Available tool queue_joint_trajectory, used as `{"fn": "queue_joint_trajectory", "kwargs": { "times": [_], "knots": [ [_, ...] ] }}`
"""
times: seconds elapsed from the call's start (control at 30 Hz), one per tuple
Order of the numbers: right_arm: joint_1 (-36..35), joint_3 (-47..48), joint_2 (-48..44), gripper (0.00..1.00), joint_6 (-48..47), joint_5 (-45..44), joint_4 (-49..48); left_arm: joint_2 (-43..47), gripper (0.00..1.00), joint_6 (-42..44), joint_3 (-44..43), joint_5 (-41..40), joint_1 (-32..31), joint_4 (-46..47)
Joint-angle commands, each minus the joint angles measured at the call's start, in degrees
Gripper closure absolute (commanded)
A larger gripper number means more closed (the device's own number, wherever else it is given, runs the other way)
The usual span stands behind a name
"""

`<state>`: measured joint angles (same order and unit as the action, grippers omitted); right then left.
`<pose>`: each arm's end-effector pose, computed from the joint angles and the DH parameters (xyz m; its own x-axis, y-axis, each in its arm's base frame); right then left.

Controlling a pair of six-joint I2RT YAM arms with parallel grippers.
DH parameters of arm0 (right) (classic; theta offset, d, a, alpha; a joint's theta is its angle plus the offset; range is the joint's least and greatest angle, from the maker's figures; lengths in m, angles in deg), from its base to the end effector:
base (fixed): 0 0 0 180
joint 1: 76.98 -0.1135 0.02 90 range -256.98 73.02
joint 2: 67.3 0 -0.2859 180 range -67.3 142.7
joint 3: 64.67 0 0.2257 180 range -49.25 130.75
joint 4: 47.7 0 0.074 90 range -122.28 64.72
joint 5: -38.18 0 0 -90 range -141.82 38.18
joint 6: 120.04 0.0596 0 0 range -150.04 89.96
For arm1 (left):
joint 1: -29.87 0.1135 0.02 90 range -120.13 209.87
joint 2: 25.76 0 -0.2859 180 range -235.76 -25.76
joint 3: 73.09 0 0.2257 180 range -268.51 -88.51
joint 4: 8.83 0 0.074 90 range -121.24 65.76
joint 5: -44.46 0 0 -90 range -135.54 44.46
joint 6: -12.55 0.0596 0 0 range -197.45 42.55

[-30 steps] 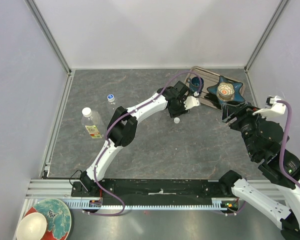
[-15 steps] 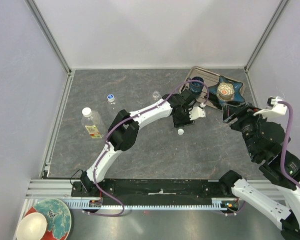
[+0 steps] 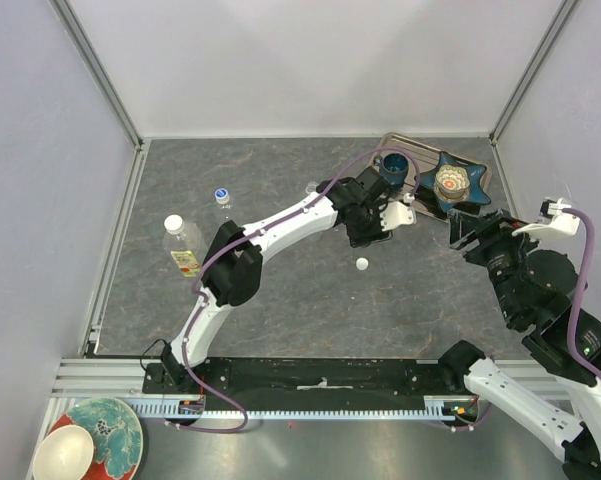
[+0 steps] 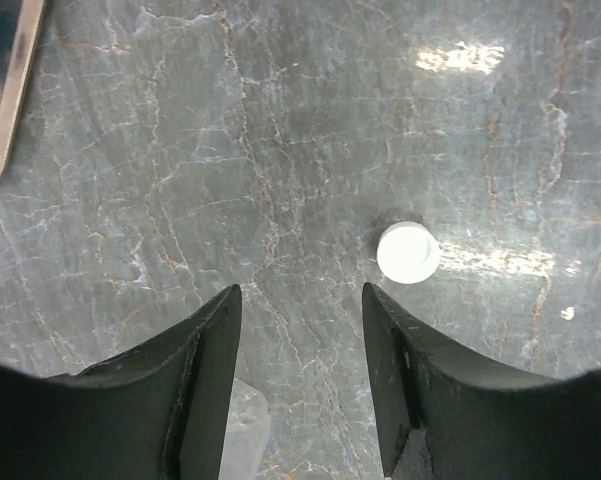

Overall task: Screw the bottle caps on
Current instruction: Move the bottle cap to the center of the board, then pick up the bottle cap from the center of the board.

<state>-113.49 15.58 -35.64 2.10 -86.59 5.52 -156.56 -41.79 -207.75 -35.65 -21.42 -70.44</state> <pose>0.0592 0.0015 0.4229 -0.0719 0.4905 -0.8685 0.0075 0.8710 0.4913 0.3065 -0.3988 0.2329 0.0518 0.8537 -0.5182 0.9795 0.0577 0.1931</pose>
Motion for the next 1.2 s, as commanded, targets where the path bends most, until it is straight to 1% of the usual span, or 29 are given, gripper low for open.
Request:
{"fn": "queue_joint_trajectory", "kwargs": {
  "times": [0.0, 0.03, 0.1, 0.47, 0.73, 1.07, 1.1, 1.17],
  "knots": [
    [0.1, -0.3, -0.9, 0.35, -0.1, -0.7, -0.8, 3.1, 0.42, -1.6, 3.7, 2.1, -1.4, 1.5],
    [0.0, -0.2, -1.0, 0.35, -0.1, -0.8, -0.7, 3.2, 0.42, -1.9, 5.4, 1.9, -1.7, 2.2],
    [0.0, 0.1, -1.1, 0.35, -0.1, -0.7, -0.4, 2.9, 0.43, -2.1, 6.2, 1.3, -2.0, 3.4],
    [0.1, 0.5, -1.5, 0.35, -0.1, -0.9, 0.1, 0.6, 0.43, -2.5, 5.9, 0.4, -2.2, 4.5],
    [0.0, 0.4, -2.4, 0.34, 0.0, -1.1, 0.3, -2.3, 0.44, -1.6, 5.2, -2.2, -2.3, 5.9],
    [0.0, 0.8, -2.4, 0.34, 0.1, -1.4, 1.0, -3.1, 0.44, -1.2, 5.8, -2.0, -2.3, 5.9],
    [0.0, 0.8, -2.4, 0.34, 0.2, -1.4, 1.0, -3.2, 0.46, -1.2, 5.9, -1.9, -2.2, 5.9],
    [0.1, 1.1, -2.3, 0.34, 0.2, -1.5, 1.0, -3.4, 0.52, -1.5, 6.1, -1.2, -2.3, 6.0]
  ]
}}
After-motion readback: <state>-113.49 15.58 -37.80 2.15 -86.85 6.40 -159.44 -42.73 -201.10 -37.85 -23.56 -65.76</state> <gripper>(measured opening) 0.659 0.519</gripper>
